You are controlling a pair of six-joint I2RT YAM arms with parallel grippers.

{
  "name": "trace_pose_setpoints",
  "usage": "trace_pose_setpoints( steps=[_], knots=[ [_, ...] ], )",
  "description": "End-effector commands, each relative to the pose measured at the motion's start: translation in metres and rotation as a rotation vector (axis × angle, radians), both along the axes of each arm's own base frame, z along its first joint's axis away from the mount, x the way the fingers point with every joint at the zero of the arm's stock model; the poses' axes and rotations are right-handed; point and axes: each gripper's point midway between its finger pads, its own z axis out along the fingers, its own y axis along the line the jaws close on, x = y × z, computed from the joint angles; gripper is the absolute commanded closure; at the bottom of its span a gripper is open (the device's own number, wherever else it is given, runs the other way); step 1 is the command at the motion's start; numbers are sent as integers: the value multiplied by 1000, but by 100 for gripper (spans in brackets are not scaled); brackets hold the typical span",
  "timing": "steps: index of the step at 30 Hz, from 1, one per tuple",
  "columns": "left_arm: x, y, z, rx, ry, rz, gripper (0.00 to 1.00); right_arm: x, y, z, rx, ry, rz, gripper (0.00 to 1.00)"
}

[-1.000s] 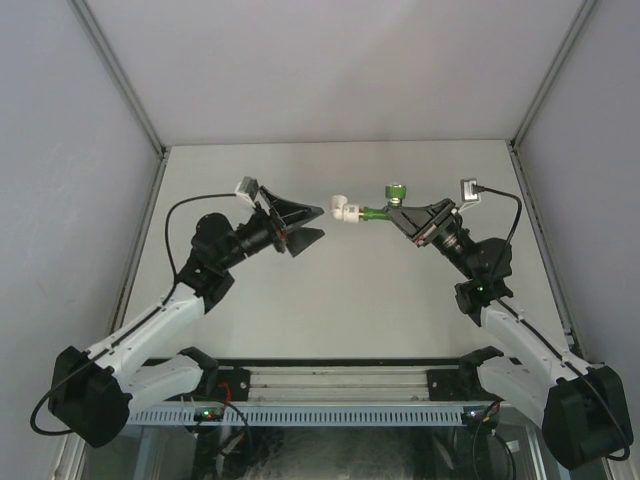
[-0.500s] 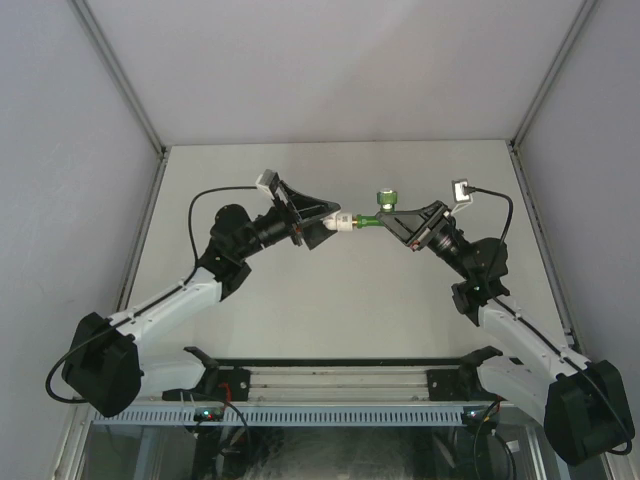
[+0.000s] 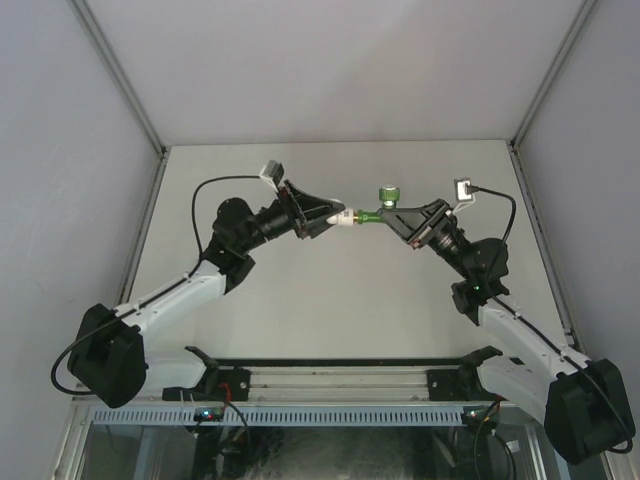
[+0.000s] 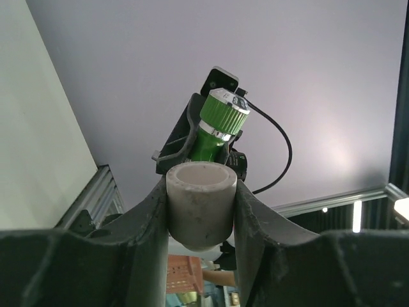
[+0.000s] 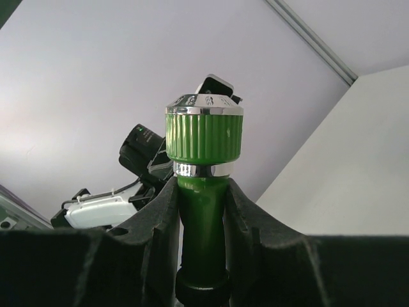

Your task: Install the water faucets

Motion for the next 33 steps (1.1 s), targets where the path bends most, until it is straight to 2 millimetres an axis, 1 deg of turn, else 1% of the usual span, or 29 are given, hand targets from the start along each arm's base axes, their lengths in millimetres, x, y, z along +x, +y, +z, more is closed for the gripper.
trace_pose_setpoints(
  steps=[1, 2, 3, 5, 9, 11, 12, 13, 14, 15, 16, 19, 21, 22, 25, 27, 28, 30, 31, 33],
  knots=[
    [-15, -10, 46, 6, -296, -42, 100, -7, 9, 13, 27, 50, 59, 100],
    [-13, -9, 47, 26, -356, -24, 100, -3, 8, 7, 34, 130, 55, 100],
    [-13, -8, 48, 50, -435, -3, 100, 3, 8, -5, 38, 251, 51, 100],
    [-11, -3, 49, 114, -587, 60, 100, 6, 8, -23, 53, 437, 72, 100],
    [-7, 8, 35, 298, -884, 148, 100, 1, 10, -45, 85, 673, 118, 100],
    [-11, 11, 29, 347, -1001, 148, 100, -2, 11, -51, 102, 755, 134, 100],
    [-16, 11, 26, 357, -1053, 133, 100, -3, 12, -51, 106, 766, 146, 100],
    [-19, 11, 25, 365, -1091, 127, 100, -4, 13, -48, 108, 753, 155, 100],
    [-22, 11, 26, 365, -1118, 120, 100, -5, 13, -46, 108, 739, 162, 97],
    [-24, 12, 27, 363, -1132, 120, 100, -5, 13, -44, 106, 725, 164, 85],
    [-26, 13, 29, 360, -1139, 122, 100, -5, 12, -43, 99, 707, 160, 76],
    [-27, 17, 37, 348, -1123, 141, 100, -6, 8, -36, 61, 598, 151, 52],
    [-29, 20, 40, 332, -1094, 146, 100, -6, 3, -33, 38, 539, 126, 35],
    [-30, 22, 43, 317, -1086, 152, 100, -5, 0, -32, 28, 518, 110, 30],
    [-32, 28, 48, 281, -1055, 178, 100, -2, -9, -28, -8, 427, 56, 20],
    [-32, 32, 48, 275, -1035, 188, 100, -1, -18, -21, -32, 346, 8, 19],
    [-32, 34, 47, 275, -1017, 189, 100, -1, -22, -15, -54, 274, -18, 19],
    [-32, 38, 44, 284, -993, 195, 100, -3, -34, 4, -105, 99, -87, 19],
    [-32, 40, 41, 293, -978, 196, 100, -1, -42, 12, -161, -17, -150, 19],
    [-32, 45, 38, 310, -952, 202, 100, -4, -52, 26, -261, -221, -251, 19]
  ],
)
